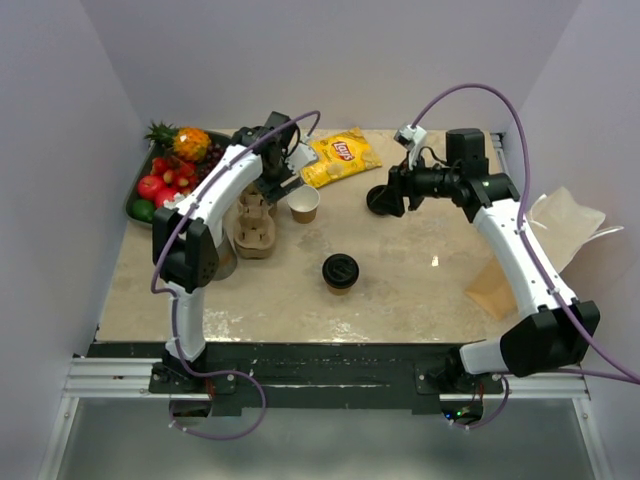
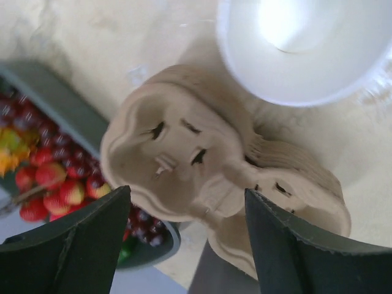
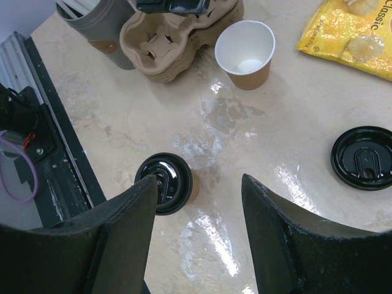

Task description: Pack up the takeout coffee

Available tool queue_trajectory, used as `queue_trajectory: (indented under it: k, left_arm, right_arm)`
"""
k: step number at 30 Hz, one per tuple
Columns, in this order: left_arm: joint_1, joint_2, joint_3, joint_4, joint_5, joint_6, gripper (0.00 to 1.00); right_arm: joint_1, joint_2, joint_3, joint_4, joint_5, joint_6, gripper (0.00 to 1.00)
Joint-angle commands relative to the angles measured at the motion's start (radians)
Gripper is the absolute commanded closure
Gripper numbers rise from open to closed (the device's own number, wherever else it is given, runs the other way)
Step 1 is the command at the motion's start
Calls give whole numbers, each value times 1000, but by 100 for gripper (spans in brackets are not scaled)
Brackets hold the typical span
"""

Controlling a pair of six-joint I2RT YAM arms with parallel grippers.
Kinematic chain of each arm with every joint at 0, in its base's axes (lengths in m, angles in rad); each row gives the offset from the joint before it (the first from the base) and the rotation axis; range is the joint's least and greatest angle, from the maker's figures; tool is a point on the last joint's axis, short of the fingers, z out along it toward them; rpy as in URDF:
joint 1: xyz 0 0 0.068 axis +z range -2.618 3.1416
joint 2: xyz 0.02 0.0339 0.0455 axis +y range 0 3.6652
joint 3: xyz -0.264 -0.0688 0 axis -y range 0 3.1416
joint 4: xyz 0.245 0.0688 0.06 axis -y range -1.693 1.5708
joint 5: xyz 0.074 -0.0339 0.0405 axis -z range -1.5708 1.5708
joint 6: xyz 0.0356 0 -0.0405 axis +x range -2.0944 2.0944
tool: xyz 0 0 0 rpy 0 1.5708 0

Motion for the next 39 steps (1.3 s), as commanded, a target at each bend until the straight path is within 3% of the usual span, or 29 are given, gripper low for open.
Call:
queue_trajectory:
  k: [1, 7, 10, 18, 21, 24, 30, 39]
  left_arm:
    - [-7, -13, 0, 45, -241, -300, 20]
    - [-4, -25, -48, 30, -258, -349, 27]
    - [-4, -12, -33, 27, -249, -380, 35]
    - [12, -15, -34, 19, -156, -439, 36]
    - [13, 22, -8, -37, -71, -309, 29]
    - [22, 48, 53, -154, 27, -108, 32]
    - [27, -134, -135, -25, 76, 234, 32]
    - [27, -38, -74, -120, 84, 284, 37]
  right_arm:
    - [-8, 10, 16, 38, 6, 35, 39]
    - [-7, 33, 22, 38, 12, 41, 39]
    - [-7, 40, 17, 50, 15, 54, 39]
    - [-6, 48, 34, 35, 32, 51, 39]
    - [-8, 44, 33, 29, 36, 47, 39]
    - [-9, 36, 26, 19, 39, 41, 39]
    - [-9, 18, -4, 35, 38, 44, 39]
    - [-14, 22, -1, 38, 33, 44, 39]
